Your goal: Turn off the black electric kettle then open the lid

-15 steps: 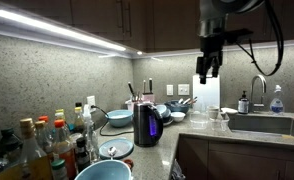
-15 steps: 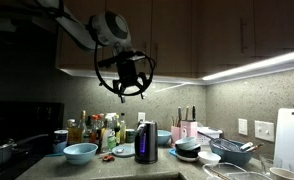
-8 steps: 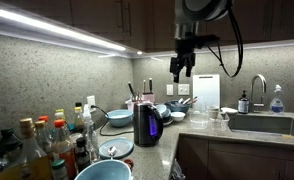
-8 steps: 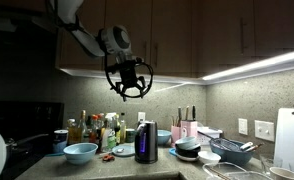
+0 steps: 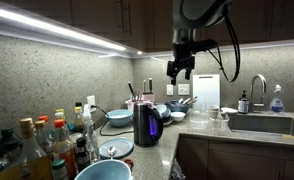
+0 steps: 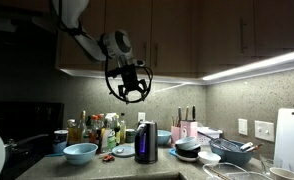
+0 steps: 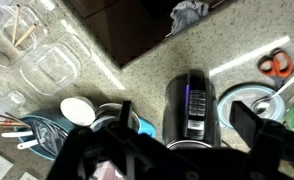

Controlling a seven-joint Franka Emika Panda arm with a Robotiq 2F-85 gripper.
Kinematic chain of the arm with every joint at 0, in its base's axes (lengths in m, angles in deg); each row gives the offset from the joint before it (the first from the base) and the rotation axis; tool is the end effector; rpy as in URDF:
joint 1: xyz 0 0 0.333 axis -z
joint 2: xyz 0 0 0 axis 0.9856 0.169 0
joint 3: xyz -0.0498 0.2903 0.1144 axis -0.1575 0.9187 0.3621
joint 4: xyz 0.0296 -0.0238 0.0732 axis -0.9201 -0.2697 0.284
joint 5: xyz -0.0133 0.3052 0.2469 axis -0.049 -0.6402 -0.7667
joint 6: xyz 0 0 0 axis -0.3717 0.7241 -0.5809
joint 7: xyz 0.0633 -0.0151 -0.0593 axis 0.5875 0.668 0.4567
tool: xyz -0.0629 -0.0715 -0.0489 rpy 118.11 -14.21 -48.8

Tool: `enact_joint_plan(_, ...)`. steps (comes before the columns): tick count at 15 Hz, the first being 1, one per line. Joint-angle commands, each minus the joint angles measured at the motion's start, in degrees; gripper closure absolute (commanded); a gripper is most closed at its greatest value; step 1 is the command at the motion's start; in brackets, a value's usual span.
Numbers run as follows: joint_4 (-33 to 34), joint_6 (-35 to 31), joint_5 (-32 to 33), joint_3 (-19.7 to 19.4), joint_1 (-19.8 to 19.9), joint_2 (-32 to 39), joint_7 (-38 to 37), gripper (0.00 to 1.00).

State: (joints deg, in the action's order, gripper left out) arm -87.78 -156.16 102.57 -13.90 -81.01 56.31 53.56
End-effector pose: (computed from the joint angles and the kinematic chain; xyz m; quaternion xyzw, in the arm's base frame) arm 0.5146 0.0319 0.5494 0.9861 -0.0146 0.1330 0.0984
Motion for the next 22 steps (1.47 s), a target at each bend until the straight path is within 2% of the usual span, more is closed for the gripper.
enact_joint_plan(1,-0.39,-9.58,10.52,2.03,2.06,7.34,-14.43,0.0)
enact_joint_plan(4,2.63,-13.07,21.63,1.13,1.06,15.35,-25.45,0.0)
enact_joint_plan(6,4.93,-11.48,27.13,-0.27,-0.63,18.89,-28.88,0.0)
enact_joint_plan(7,2.1,-12.06,22.81,-0.64,-0.84,15.97,-25.45,0.0)
enact_joint_plan(10,4.76,-12.11,25.09,-1.35,-1.47,19.6,-27.16,0.0)
enact_joint_plan(11,4.09,-13.12,22.29,-1.23,-1.33,18.69,-25.9,0.0)
enact_joint_plan(15,4.15,-17.56,18.87,-1.82,-1.87,19.07,-27.13,0.0)
enact_joint_plan(19,5.04,-22.16,18.8,-2.31,-2.32,20.67,-26.06,0.0)
enact_joint_plan(22,5.7,-21.97,18.53,-2.86,-2.83,22.92,-25.62,0.0)
